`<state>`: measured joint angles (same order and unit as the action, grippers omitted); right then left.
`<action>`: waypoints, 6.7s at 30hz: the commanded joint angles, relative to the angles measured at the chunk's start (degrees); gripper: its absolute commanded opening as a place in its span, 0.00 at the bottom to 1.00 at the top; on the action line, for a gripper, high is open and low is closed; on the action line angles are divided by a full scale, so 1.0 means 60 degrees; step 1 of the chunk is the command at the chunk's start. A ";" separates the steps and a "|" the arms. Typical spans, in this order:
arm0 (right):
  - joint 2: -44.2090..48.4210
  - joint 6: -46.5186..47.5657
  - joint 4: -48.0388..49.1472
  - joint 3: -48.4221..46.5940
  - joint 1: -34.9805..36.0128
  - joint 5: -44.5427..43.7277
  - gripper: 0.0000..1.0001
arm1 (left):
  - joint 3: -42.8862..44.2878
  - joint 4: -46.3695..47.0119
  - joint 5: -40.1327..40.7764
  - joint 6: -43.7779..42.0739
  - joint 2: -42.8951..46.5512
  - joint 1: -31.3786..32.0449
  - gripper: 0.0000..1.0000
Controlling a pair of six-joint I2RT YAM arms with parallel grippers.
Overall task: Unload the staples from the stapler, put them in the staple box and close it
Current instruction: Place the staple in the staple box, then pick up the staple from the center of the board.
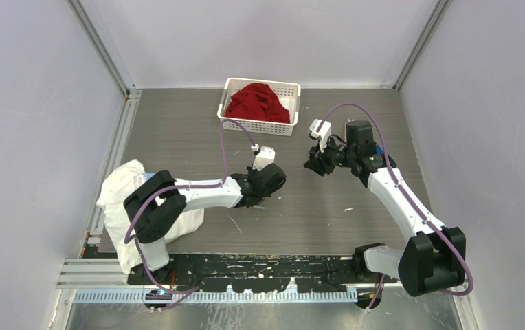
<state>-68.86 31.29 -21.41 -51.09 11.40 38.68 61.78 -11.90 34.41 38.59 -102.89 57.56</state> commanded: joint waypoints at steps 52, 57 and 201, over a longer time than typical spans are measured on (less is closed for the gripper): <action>0.0135 -0.0036 0.0364 -0.0042 0.0025 0.0240 0.40 | 0.0422 -0.0198 -0.0141 0.0314 -0.0139 -0.0179 0.05; 0.0137 -0.0042 0.0371 -0.0041 0.0031 0.0248 0.40 | 0.0398 -0.0227 -0.0139 0.0373 -0.0153 -0.0190 0.06; -0.4196 -0.0696 0.1708 -0.0332 0.6475 -0.3850 0.48 | -0.8919 0.2350 -0.1479 -0.1813 1.3883 -0.0237 0.99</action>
<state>-94.17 27.99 -13.28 -50.76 49.54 16.34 7.03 1.34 24.05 27.99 -20.32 56.23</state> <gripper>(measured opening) 0.484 0.992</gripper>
